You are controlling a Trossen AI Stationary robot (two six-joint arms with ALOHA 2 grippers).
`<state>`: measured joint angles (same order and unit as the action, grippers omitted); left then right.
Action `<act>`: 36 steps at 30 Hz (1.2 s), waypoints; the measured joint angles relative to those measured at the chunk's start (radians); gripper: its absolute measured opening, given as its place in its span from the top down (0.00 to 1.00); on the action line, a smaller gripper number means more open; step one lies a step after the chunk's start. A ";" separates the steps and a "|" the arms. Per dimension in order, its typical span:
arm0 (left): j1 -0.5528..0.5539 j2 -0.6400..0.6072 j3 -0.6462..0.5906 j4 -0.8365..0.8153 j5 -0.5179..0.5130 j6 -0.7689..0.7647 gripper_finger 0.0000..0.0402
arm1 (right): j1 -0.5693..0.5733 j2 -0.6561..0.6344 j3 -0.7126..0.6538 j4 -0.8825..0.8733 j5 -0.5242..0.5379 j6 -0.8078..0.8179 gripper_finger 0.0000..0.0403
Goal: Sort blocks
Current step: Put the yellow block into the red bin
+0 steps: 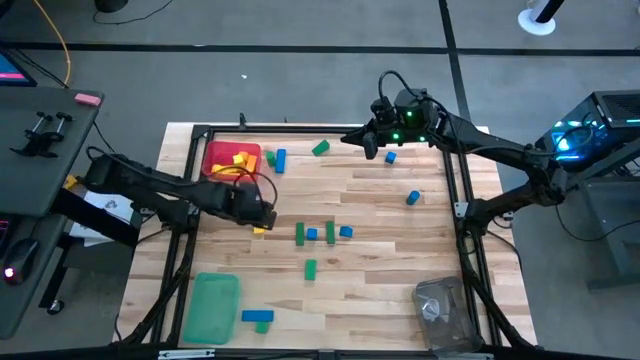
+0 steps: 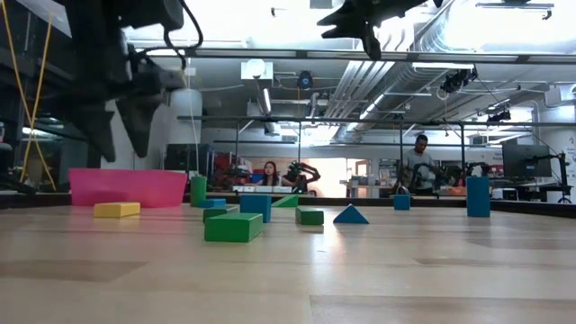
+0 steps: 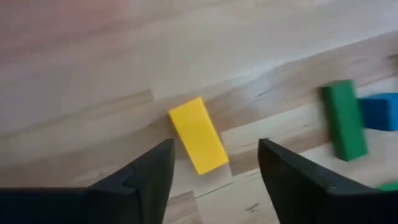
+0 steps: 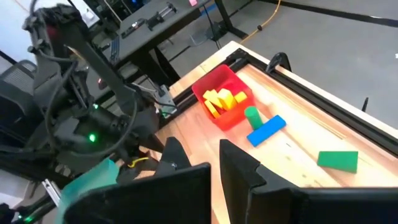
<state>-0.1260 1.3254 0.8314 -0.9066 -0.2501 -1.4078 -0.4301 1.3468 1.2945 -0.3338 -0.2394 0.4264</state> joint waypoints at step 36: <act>0.429 -0.103 0.187 -0.026 -0.222 0.524 0.82 | 0.001 0.000 0.000 -0.028 -0.005 0.022 1.00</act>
<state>0.3032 1.2225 1.0189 -0.9330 -0.4725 -0.8841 -0.4289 1.3472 1.2945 -0.3622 -0.2445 0.4483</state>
